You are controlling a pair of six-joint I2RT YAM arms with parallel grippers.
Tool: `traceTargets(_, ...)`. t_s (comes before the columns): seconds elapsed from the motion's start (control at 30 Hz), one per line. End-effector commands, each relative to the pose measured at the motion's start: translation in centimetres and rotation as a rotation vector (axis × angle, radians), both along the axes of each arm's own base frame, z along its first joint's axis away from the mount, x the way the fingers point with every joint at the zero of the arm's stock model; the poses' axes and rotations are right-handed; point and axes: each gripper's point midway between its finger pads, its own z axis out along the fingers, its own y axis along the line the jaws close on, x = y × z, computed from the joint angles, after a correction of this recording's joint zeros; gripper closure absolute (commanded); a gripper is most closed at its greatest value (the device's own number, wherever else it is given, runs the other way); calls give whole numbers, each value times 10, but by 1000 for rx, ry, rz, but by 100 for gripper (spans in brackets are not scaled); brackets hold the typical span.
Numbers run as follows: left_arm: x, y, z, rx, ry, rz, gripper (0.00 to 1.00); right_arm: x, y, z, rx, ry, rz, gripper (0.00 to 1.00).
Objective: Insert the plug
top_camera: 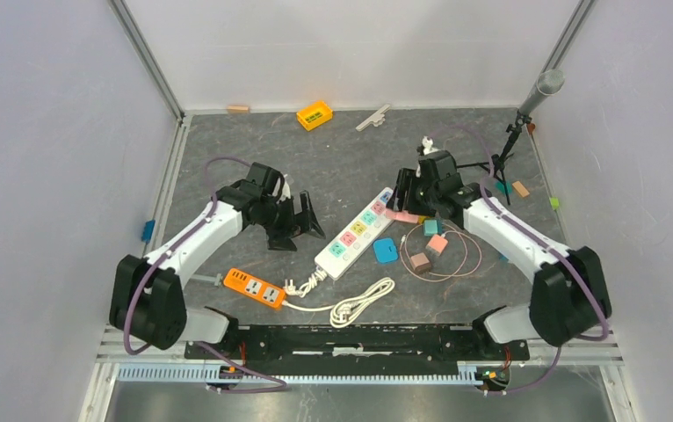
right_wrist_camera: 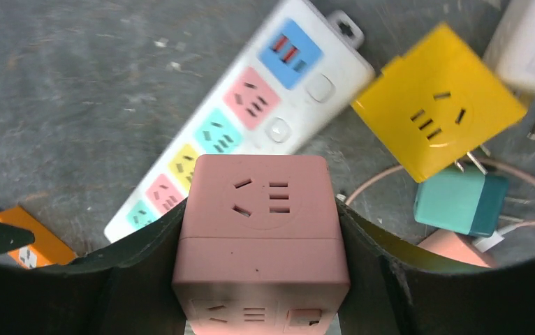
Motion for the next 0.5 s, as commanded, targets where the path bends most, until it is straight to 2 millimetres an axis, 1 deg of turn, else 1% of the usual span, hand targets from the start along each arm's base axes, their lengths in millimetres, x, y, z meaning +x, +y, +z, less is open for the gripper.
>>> traceTargets(0.0,8,-11,-13,-45,2,-63,0,-6,13,-31,123,194,-45,100)
traceTargets(0.1,11,-13,-28,-37,31,-78,0,-3,18,-50,77,268,-5,100)
traceTargets(0.17,13,-15,-38,-37,46,-83,0,2,23,-57,71,294,9,100)
traceTargets(0.27,11,-28,-50,-123,57,-134,1,15,35,-65,100,292,30,100)
traceTargets(0.33,6,-37,-57,-180,92,-160,2,24,46,-65,127,285,61,100)
traceTargets(0.47,-5,-51,-58,-251,135,-215,4,40,68,-65,170,297,128,100)
